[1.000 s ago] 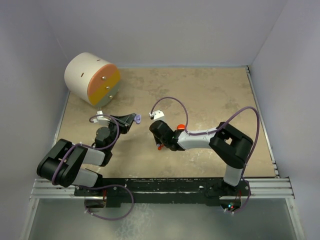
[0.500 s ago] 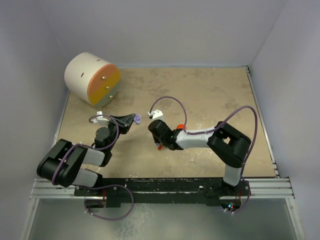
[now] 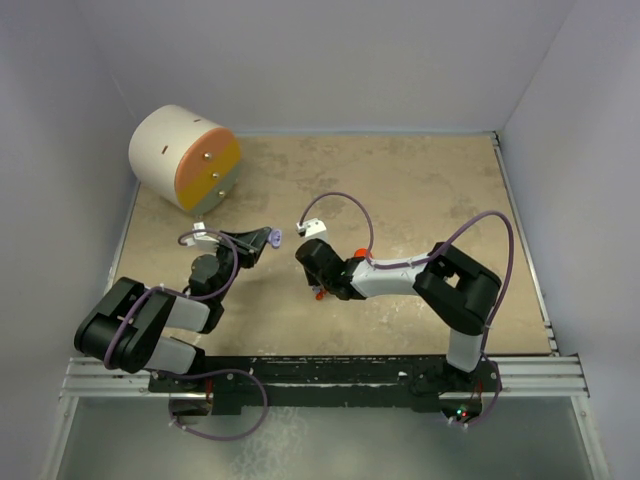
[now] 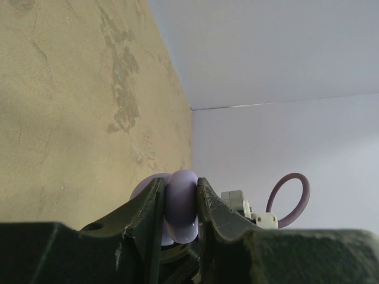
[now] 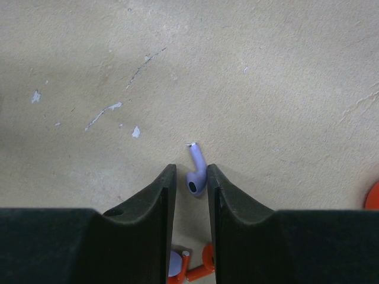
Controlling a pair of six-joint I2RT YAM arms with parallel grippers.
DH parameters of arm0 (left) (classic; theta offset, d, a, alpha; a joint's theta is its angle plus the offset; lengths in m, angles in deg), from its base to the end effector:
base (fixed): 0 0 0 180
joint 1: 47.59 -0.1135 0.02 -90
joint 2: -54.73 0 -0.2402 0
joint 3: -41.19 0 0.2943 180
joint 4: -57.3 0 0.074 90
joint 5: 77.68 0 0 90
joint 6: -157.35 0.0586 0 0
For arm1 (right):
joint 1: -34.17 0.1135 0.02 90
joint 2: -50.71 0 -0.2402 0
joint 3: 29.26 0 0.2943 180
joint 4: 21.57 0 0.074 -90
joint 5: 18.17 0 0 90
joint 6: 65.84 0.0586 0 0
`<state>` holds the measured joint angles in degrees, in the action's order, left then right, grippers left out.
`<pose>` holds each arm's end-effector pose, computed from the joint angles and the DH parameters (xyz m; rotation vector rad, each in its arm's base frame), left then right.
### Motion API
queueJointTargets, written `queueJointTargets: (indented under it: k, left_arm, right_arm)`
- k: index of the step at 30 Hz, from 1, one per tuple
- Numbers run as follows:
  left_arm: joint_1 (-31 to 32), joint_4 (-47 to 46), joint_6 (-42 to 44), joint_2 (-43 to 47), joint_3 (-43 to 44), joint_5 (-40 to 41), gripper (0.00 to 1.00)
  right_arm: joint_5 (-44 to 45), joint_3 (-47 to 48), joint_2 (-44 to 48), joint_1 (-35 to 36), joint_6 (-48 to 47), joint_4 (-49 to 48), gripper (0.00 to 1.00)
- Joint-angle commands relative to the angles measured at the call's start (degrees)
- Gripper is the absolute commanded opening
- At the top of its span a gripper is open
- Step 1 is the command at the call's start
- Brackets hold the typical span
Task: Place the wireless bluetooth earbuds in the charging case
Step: Pick up the earbud from the center of the board.
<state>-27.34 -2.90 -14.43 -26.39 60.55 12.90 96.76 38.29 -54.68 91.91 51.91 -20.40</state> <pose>0.2392 -0.0876 0.0879 -0.9174 1.5239 -1.3398 0.2424 0.3377 0.0845 -0.3433 2.1733 0.3530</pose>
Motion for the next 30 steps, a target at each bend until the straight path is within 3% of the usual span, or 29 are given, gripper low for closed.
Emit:
queueJointTargets:
  k: [1,14,19,30]
  left_arm:
    - [-0.66,-3.95,-0.42,-0.17,-0.48,-0.67,0.0]
    - [-0.68,-4.06,-0.56,-0.18,-0.61,-0.75,0.0]
    - [-0.67,-4.06,-0.58,-0.18,-0.5,-0.84,0.0]
    - [-0.66,-3.97,-0.69,-0.18,-0.49,-0.93,0.0]
  right_arm:
    - [-0.17,-0.29,0.38,0.26,2.03,2.24,0.3]
    - [-0.66,-1.05,0.92,0.27,3.17,3.07,0.29]
    - [-0.46,-1.51,1.14,0.26,3.61,3.27,0.37]
    - [-0.47,-2.82,1.32,0.25,4.5,3.58,0.38]
